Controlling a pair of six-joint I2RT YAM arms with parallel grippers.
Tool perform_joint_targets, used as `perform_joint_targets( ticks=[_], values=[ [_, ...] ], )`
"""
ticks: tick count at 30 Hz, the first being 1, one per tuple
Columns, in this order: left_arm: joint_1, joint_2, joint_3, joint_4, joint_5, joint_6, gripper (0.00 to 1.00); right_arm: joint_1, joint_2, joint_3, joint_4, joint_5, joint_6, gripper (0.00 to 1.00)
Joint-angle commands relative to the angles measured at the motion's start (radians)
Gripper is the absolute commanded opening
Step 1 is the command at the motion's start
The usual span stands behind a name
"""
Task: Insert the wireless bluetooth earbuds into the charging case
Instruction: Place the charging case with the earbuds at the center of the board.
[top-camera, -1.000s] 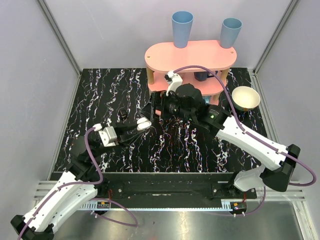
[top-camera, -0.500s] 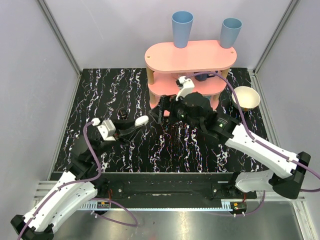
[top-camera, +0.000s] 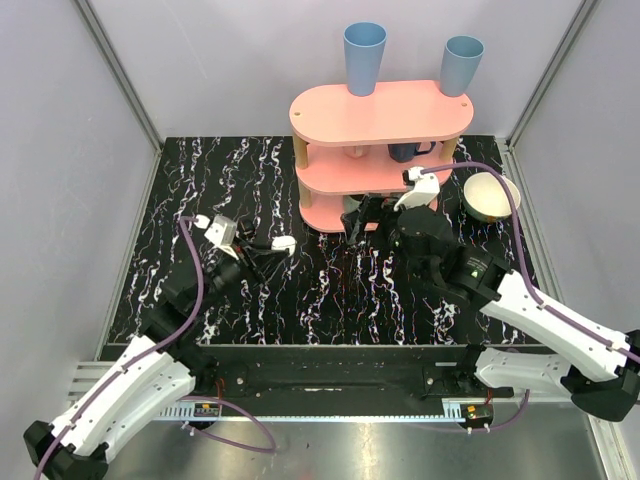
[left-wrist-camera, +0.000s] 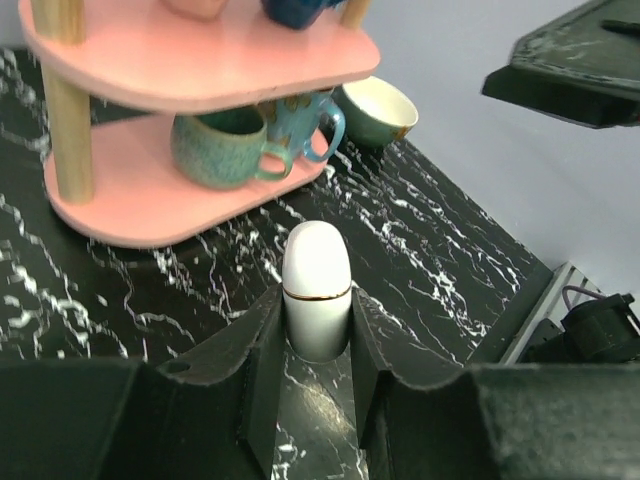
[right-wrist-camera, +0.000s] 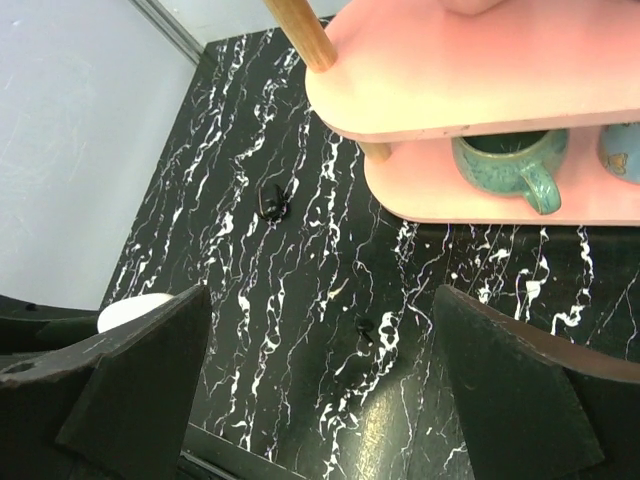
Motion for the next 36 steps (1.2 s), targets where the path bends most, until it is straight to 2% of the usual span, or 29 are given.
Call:
perform_joint_targets(
  ticks=[1,5,11,15,21,26,31,36],
  values=[
    [0.039,0.021,-0.038,-0.014,0.000,-0.175,0.00,0.004,0.014,-0.018,-0.012,0.005,0.049,1.00],
    [0.161,0.016,-0.119,0.030,0.082,-0.287,0.00,0.002,0.046,-0.012,-0.012,-0.041,0.059,1.00],
    [0.263,0.050,-0.210,0.056,0.203,-0.392,0.01,0.002,0.059,-0.017,-0.010,-0.071,0.065,1.00],
    [0.272,0.125,-0.268,0.195,0.247,-0.484,0.00,0.002,0.050,-0.029,-0.009,-0.078,0.068,1.00],
    [0.272,0.260,-0.258,0.197,0.192,-0.475,0.03,0.002,0.033,-0.049,-0.006,-0.075,0.068,1.00],
    [0.272,0.402,-0.253,0.283,0.148,-0.485,0.04,-0.002,0.023,-0.056,-0.006,-0.082,0.062,1.00],
    [0.272,0.545,-0.265,0.420,0.160,-0.521,0.07,-0.007,0.011,-0.067,-0.006,-0.079,0.057,1.00],
    [0.272,0.620,-0.265,0.479,0.171,-0.533,0.10,-0.013,-0.001,-0.073,-0.006,-0.085,0.046,1.00]
  ],
)
